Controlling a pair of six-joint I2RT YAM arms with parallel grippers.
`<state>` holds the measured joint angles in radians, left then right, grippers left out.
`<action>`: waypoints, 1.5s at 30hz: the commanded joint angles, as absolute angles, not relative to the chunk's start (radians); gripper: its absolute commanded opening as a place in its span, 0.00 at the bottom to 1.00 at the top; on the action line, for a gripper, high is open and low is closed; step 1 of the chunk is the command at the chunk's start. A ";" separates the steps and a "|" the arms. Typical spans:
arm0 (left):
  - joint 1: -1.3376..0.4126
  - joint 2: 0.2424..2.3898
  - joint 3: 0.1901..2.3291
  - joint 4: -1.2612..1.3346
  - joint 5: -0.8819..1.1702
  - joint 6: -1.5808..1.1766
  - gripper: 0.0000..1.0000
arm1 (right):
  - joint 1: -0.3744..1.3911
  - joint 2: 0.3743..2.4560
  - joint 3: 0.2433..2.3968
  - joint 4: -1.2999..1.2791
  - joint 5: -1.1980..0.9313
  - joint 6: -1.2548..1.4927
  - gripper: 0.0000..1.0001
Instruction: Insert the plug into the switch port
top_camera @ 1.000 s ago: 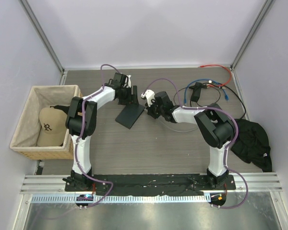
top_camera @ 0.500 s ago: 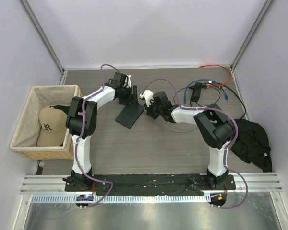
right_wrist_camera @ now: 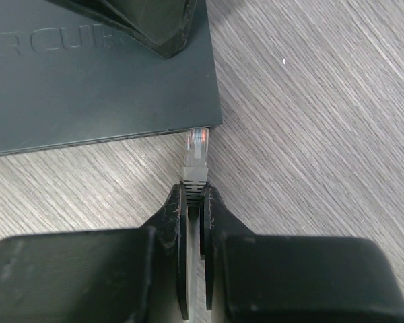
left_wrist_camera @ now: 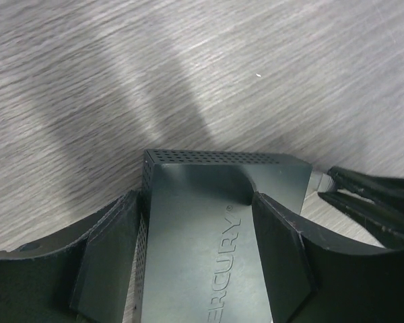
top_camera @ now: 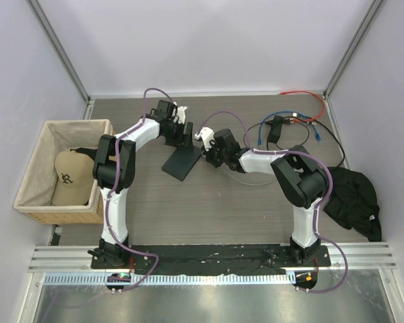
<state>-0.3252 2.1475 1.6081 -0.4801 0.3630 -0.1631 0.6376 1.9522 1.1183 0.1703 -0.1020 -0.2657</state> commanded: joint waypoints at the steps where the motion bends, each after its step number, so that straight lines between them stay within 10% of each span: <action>1: -0.347 2.165 1.583 -0.601 0.515 -0.100 0.69 | 0.632 1.960 1.181 0.284 -0.202 -0.298 0.01; 45: -0.479 2.164 1.575 -0.730 0.726 0.077 0.65 | 0.612 1.942 1.289 0.233 -0.357 -0.425 0.01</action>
